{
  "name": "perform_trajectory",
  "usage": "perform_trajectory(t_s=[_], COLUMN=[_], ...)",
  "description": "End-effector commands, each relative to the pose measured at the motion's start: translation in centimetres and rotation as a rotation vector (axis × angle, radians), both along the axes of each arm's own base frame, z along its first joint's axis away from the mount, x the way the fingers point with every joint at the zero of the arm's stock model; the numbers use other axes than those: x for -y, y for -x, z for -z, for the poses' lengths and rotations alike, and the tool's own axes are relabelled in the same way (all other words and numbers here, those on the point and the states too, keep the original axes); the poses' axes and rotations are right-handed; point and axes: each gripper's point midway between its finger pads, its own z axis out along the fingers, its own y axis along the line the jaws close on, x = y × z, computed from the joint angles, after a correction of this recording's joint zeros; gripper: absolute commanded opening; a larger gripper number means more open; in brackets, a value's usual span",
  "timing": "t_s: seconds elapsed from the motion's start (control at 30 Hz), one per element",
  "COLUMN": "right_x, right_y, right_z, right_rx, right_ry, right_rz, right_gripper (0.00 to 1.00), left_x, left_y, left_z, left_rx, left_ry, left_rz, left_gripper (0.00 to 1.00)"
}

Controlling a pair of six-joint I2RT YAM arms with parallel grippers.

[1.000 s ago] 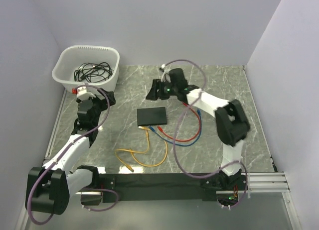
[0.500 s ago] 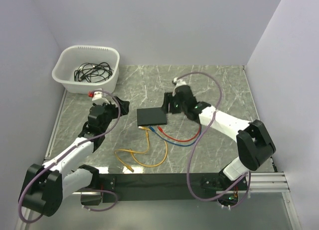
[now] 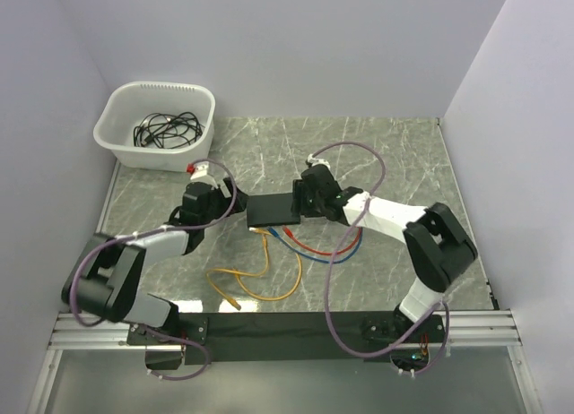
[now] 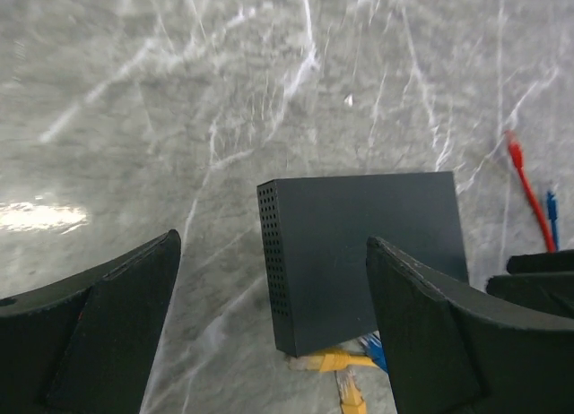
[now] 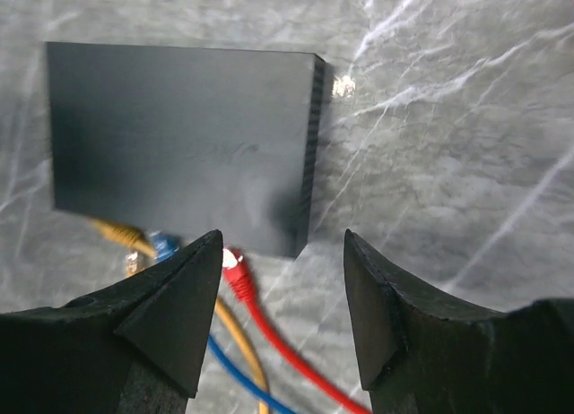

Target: Insert the plug into the switch port

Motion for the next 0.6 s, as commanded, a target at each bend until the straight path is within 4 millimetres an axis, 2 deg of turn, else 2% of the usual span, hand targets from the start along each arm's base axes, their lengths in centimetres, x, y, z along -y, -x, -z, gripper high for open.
perform_trajectory(t_s=[0.0, 0.03, 0.1, 0.13, 0.3, 0.33, 0.37, 0.4, 0.43, 0.47, 0.53, 0.57], right_x=[-1.2, -1.2, -1.7, -1.9, -3.3, -3.5, -4.1, -4.9, -5.3, -6.1, -7.3, -8.3], right_y=[-1.3, -1.4, -1.7, -1.8, -2.4, -2.4, -2.8, -2.4, -2.3, -2.6, -2.3, -2.6], right_z=[0.5, 1.5, 1.9, 2.5, 2.9, 3.4, 3.0, 3.1, 3.7, 3.2, 3.7, 3.1], right_rx=[-0.051, -0.085, -0.095, -0.108, -0.131, -0.141, -0.132, -0.145, -0.157, -0.150, -0.164, -0.155], right_ry=[-0.088, -0.105, -0.140, -0.144, -0.175, -0.176, -0.195, -0.209, -0.206, -0.214, -0.219, -0.237], right_rz=[0.018, 0.013, 0.006, 0.002, -0.022, -0.031, -0.037, -0.064, -0.075, -0.091, -0.120, -0.135], right_gripper=[0.63, 0.63, 0.63, 0.62, 0.60, 0.60, 0.60, 0.59, 0.59, 0.59, 0.59, 0.59], left_x=[2.3, 2.6, 3.3, 3.6, 4.7, 4.6, 4.6, 4.5, 4.4, 4.0, 3.4, 3.0], left_y=[-1.5, -1.5, -1.7, -1.6, -1.8, -1.7, -1.8, -1.7, -1.5, -1.2, -1.0, -0.6], left_z=[-0.7, -0.5, -0.1, 0.6, 1.5, 2.1, 2.1, 1.8, 1.8, 2.0, 1.2, 1.6], left_rx=[0.031, 0.028, 0.022, 0.004, -0.031, -0.058, -0.069, -0.071, -0.073, -0.082, -0.065, -0.080], left_ry=[0.030, 0.033, 0.047, 0.042, 0.056, 0.054, 0.066, 0.074, 0.080, 0.084, 0.089, 0.079], left_rz=[0.076, 0.087, 0.102, 0.109, 0.112, 0.108, 0.093, 0.086, 0.077, 0.052, 0.027, 0.014], left_gripper=[0.90, 0.90, 0.89, 0.89, 0.87, 0.86, 0.85, 0.84, 0.84, 0.85, 0.85, 0.86])
